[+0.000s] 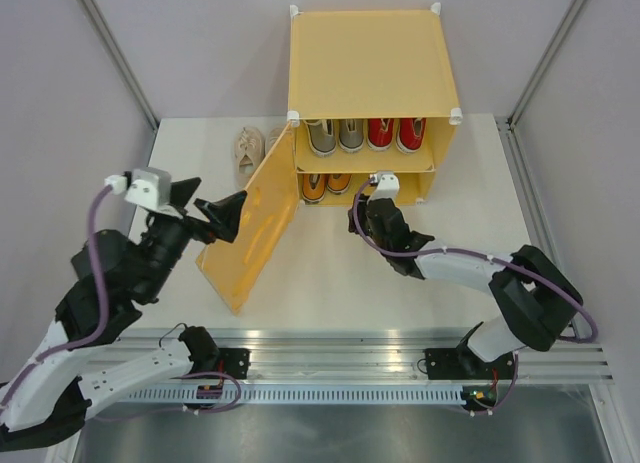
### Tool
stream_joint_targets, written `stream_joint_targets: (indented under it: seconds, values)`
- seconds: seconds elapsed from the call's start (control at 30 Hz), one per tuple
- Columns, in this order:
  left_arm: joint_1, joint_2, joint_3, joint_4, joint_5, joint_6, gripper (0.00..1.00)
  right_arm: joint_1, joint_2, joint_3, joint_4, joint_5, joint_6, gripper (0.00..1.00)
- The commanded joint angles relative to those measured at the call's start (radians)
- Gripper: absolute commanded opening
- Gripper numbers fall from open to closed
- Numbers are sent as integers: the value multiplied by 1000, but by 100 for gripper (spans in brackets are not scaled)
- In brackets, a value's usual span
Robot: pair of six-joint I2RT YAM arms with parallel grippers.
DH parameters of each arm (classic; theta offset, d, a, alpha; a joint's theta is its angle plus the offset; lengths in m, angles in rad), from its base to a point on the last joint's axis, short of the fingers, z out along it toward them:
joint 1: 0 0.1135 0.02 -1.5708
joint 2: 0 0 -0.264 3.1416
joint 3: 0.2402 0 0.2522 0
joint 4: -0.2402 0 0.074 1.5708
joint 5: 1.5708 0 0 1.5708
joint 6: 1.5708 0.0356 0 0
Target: Place and organize the shoes in the shoe cabinet
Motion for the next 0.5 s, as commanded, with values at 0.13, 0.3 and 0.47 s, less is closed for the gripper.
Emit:
stream_joint_targets:
  seconds: [0.13, 0.3, 0.47]
  values:
    - [5, 88, 186, -82, -273, 5, 100, 3, -234, -121, -115, -43, 50, 50]
    - [32, 211, 213, -139, -467, -42, 100, 3, -376, -198, -162, -69, 78, 50]
    - [251, 271, 230, -217, -313, -168, 100, 3, -462, -264, -186, -118, 109, 50]
